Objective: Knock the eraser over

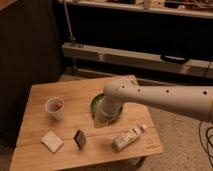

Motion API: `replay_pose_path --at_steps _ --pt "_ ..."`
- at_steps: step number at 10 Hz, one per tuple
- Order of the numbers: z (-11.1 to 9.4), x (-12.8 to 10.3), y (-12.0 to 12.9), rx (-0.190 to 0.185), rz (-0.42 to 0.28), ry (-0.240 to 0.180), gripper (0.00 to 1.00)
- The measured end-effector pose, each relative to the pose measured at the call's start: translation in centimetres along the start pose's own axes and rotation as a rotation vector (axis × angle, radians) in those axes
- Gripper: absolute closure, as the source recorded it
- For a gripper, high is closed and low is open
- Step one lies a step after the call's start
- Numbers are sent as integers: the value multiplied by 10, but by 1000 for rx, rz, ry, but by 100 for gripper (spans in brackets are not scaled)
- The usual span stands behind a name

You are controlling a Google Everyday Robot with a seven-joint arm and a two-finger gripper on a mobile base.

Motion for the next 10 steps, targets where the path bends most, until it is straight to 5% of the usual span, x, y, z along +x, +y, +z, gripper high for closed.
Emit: replay_pose_path --at_steps 10 --pt "26 -13 27 -74 -112 -54 100"
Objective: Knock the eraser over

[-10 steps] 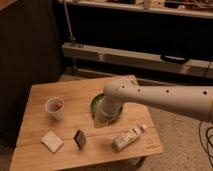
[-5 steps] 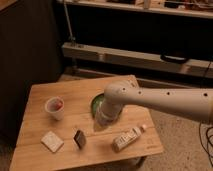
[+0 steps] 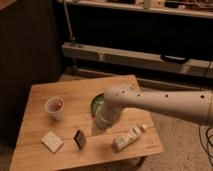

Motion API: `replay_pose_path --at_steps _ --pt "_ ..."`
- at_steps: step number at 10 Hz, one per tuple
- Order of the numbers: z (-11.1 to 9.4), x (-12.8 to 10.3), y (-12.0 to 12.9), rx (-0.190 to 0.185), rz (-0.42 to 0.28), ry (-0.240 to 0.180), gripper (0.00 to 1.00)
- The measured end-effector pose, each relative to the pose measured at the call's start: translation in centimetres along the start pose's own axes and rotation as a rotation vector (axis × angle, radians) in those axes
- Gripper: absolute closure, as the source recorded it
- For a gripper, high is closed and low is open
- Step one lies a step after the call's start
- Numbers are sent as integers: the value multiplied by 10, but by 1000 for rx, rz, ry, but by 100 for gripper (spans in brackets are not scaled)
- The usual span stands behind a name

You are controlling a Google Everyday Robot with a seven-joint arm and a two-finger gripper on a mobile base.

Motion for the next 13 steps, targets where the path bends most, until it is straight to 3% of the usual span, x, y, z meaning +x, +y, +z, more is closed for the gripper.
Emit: replay_pose_path --at_steps 4,5,13 --pt "14 -14 3 -35 -54 -9 100" --pt "21 -20 3 -57 -72 -7 100" --pt "39 -26 24 -134 -101 -9 100"
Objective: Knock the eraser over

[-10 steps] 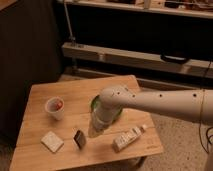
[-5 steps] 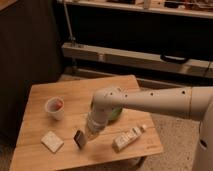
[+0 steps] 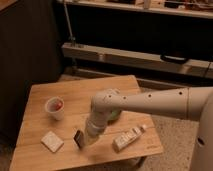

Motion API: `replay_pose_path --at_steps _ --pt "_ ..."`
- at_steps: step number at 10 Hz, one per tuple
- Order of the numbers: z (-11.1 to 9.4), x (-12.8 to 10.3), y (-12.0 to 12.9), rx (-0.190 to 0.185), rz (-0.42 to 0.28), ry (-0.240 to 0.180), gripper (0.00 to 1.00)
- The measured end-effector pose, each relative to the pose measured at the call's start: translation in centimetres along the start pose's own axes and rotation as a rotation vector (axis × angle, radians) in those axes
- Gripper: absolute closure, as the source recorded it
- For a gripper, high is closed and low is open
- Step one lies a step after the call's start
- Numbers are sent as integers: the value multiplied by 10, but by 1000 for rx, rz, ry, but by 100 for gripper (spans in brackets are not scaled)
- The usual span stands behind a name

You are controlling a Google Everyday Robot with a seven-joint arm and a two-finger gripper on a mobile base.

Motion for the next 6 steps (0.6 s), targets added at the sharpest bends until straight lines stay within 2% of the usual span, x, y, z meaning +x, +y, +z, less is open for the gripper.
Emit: replay_pose_path --at_steps 6 --pt "15 -6 2 -32 -6 -11 100"
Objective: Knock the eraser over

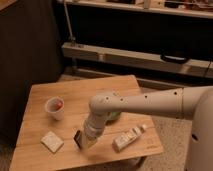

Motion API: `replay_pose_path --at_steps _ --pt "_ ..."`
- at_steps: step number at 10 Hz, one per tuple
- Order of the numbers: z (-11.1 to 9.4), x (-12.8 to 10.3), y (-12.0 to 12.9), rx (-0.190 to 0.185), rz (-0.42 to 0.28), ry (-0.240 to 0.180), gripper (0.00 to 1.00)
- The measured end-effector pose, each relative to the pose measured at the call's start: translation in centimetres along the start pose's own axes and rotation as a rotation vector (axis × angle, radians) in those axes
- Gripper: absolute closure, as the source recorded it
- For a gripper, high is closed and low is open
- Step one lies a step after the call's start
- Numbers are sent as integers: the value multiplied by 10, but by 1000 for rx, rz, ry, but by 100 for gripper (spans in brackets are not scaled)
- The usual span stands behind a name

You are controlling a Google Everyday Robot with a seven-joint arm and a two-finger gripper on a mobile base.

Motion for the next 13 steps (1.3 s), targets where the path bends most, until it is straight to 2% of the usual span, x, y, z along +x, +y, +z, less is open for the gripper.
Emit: replay_pose_path --at_steps 7,10,13 --pt "11 10 -5 -5 21 10 100" --pt "14 17 -12 -11 32 -31 100" --pt "18 25 -15 -30 48 -49 100"
